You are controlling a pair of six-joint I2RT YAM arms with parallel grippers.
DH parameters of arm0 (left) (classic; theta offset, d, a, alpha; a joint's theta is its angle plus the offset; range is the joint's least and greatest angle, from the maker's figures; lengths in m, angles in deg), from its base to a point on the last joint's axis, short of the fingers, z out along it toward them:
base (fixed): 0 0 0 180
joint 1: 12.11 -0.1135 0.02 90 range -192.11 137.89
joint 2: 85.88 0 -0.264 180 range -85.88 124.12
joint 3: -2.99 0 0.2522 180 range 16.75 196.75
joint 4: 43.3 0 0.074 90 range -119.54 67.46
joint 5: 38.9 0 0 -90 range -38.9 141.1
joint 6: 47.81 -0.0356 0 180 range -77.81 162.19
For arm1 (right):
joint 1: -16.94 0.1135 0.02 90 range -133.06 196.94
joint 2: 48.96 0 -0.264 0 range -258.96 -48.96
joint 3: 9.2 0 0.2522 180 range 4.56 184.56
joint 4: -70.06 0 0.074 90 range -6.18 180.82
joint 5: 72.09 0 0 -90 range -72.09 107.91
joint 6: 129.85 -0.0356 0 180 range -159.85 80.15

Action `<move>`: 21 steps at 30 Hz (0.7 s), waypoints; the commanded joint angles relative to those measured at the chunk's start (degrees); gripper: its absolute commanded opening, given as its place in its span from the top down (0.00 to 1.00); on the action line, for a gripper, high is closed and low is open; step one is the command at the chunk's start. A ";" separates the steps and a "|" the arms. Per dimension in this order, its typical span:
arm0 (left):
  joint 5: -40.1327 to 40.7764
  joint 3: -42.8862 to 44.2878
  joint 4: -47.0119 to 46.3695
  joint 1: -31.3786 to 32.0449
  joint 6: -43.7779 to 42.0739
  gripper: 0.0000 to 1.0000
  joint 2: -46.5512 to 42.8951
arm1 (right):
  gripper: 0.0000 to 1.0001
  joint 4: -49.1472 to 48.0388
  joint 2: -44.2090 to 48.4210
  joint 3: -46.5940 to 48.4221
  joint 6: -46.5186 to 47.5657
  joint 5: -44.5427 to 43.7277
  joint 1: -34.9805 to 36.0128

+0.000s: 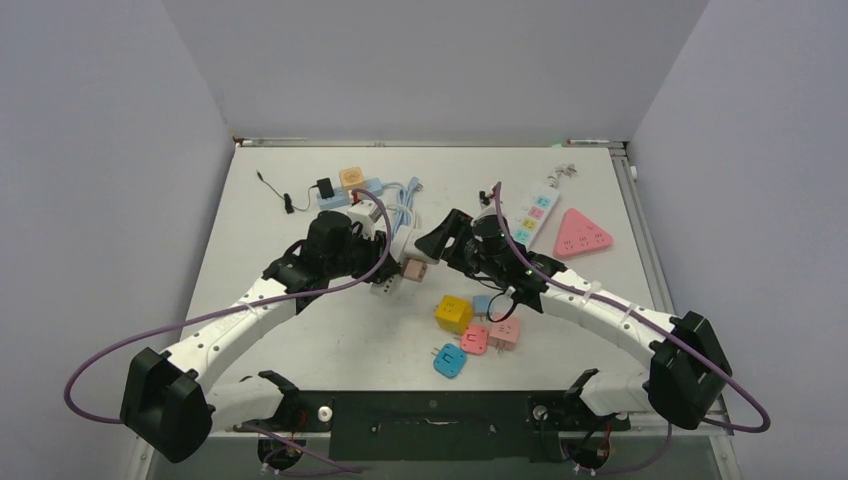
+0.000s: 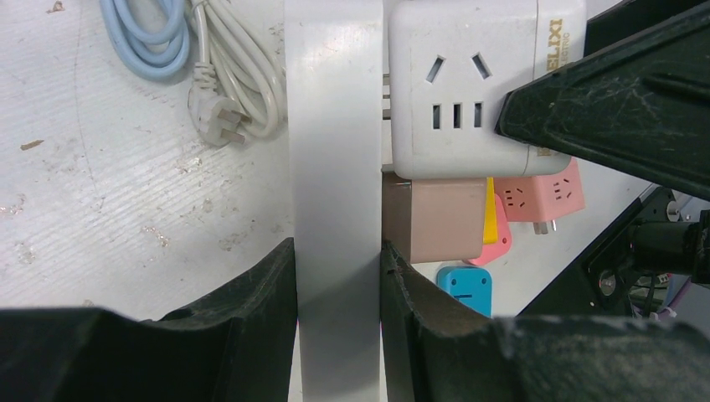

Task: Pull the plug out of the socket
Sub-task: Remove the plug from the socket.

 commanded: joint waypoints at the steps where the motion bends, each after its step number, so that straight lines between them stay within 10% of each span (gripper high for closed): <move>1: 0.38 3.19 -2.31 0.44 -1.22 1.00 -0.54 | 0.95 4.02 -1.32 3.98 1.06 -6.25 0.78; 21: -3.57 3.04 -3.18 -1.43 0.31 1.00 0.21 | 0.95 3.83 0.47 3.40 1.34 -6.03 0.94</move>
